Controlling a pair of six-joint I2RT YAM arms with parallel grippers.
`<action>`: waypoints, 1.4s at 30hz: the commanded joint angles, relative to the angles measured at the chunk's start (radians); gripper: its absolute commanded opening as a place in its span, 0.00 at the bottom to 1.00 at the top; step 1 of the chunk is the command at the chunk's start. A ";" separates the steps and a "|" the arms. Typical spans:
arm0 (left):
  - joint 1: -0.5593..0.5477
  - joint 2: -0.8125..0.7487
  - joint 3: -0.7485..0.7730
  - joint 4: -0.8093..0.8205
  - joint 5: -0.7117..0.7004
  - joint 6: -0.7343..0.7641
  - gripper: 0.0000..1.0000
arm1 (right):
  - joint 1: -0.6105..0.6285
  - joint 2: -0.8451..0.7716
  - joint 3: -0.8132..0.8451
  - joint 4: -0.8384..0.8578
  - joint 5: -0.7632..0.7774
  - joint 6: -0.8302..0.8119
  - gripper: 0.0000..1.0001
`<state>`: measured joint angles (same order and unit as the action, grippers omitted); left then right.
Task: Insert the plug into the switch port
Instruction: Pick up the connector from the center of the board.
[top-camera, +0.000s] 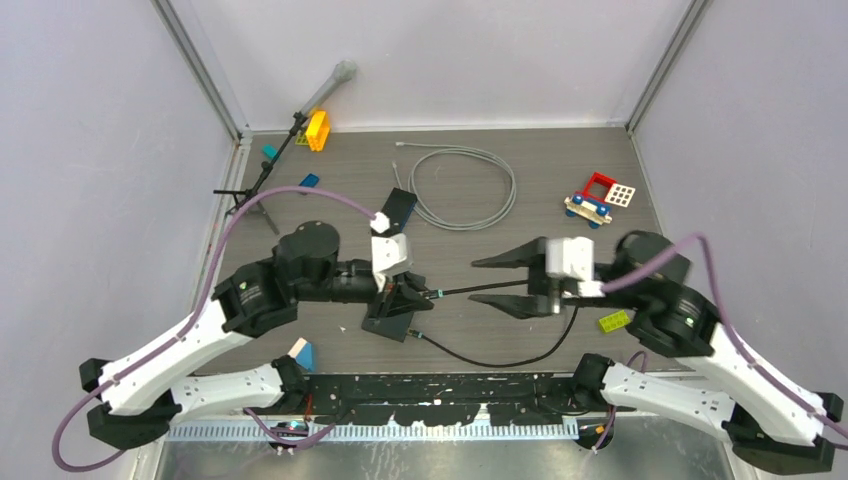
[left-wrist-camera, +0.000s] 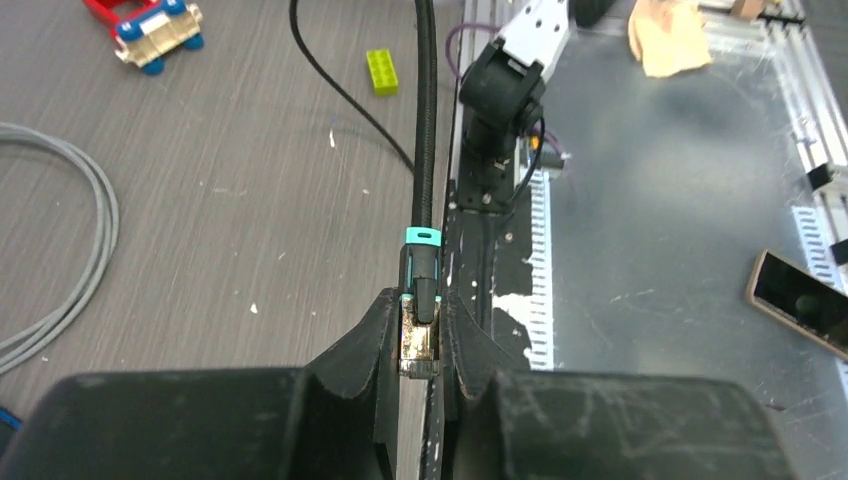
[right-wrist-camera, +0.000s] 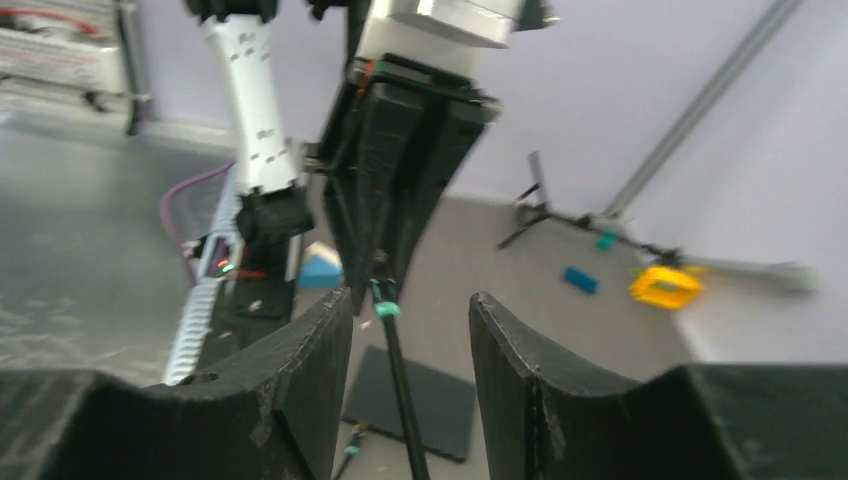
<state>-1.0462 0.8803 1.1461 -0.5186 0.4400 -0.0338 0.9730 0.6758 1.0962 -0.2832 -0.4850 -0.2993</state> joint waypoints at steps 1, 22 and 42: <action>-0.007 0.076 0.082 -0.178 0.014 0.127 0.00 | 0.002 0.126 0.061 -0.099 -0.156 0.066 0.50; -0.060 0.116 0.121 -0.242 -0.046 0.188 0.00 | 0.001 0.211 -0.011 -0.155 -0.118 0.073 0.46; -0.060 0.106 0.091 -0.216 -0.028 0.197 0.00 | 0.001 0.224 -0.064 -0.148 -0.113 0.062 0.37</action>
<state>-1.1004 1.0019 1.2293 -0.7589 0.3931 0.1444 0.9730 0.8970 1.0401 -0.4747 -0.5961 -0.2443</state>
